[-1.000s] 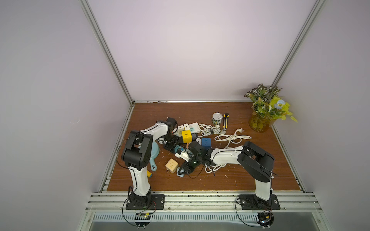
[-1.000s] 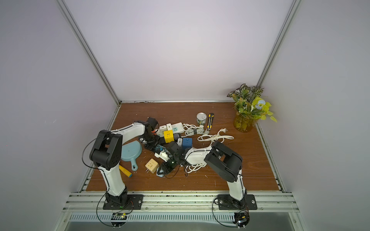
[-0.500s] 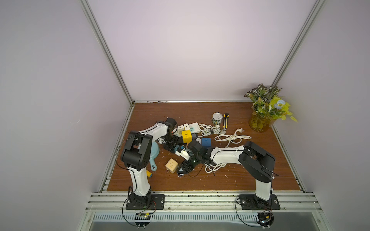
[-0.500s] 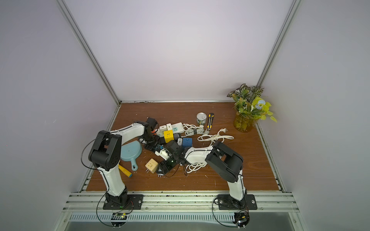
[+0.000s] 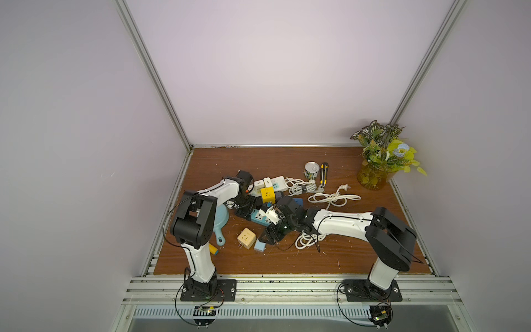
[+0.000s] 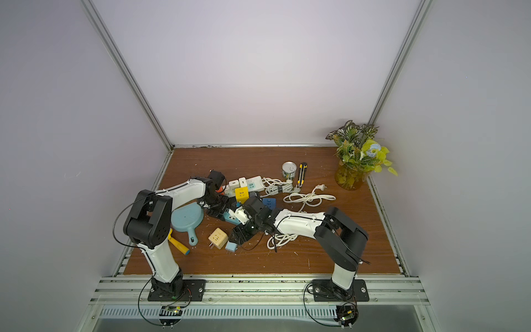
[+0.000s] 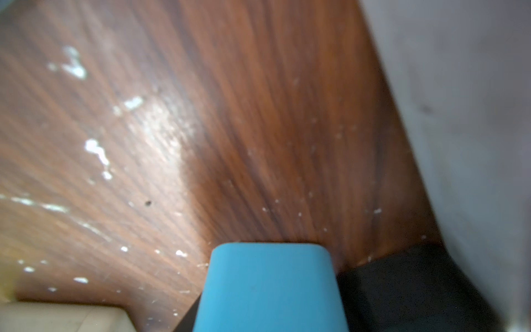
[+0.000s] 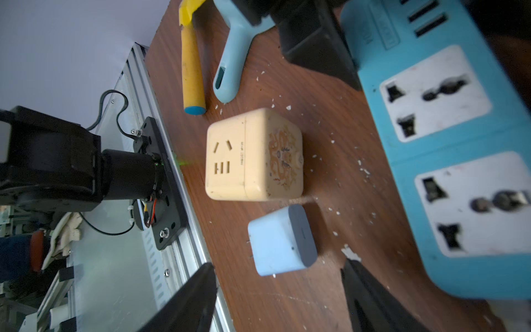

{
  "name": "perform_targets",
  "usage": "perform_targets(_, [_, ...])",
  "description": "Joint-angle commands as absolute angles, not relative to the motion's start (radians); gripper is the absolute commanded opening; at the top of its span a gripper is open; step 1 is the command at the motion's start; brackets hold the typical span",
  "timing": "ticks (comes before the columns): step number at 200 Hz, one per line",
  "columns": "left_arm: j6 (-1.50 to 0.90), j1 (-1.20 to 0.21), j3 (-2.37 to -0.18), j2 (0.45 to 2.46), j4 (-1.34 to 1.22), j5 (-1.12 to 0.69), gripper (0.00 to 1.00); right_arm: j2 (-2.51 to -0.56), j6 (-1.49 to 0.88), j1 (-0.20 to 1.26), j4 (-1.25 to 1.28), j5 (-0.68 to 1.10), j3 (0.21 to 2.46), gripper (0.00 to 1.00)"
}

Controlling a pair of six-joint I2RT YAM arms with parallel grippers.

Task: Pull the plug off the socket
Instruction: Place the plug at the center of the board, then adjust the socket at the center of the board.

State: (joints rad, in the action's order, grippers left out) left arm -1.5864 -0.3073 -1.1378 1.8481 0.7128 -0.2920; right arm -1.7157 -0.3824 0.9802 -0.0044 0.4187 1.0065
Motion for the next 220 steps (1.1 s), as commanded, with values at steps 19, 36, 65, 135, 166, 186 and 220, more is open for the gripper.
perform_targets(19, [-1.627, -0.328, -1.032, 1.929, 0.721, -0.272, 0.46, -1.56, -0.346, 0.913, -0.067, 0.325, 0.956, 0.72])
perform_targets(36, [-1.638, -0.328, -1.02, 1.918, 0.721, -0.277, 0.57, -1.511, -0.327, 0.873, -0.093, 0.278, 0.94, 0.71])
perform_targets(65, [-1.644, -0.327, -1.025, 1.905, 0.725, -0.279, 0.7, -1.449, -0.286, 0.79, -0.12, 0.239, 0.926, 0.71])
perform_targets(135, [-1.667, -0.324, -1.039, 1.856, 0.766, -0.26, 0.76, -1.425, -0.257, 0.709, -0.146, 0.162, 0.967, 0.7])
perform_targets(166, [-1.66, -0.322, -1.089, 1.869, 0.777, -0.253, 0.76, -1.428, -0.265, 0.709, -0.139, 0.157, 0.97, 0.7])
perform_targets(186, [-1.644, -0.322, -1.124, 1.898, 0.799, -0.251, 0.76, -1.427, -0.271, 0.709, -0.133, 0.158, 0.969, 0.7])
perform_targets(220, [-1.632, -0.314, -1.182, 1.929, 0.831, -0.235, 0.79, -1.422, -0.276, 0.71, -0.128, 0.161, 0.962, 0.7])
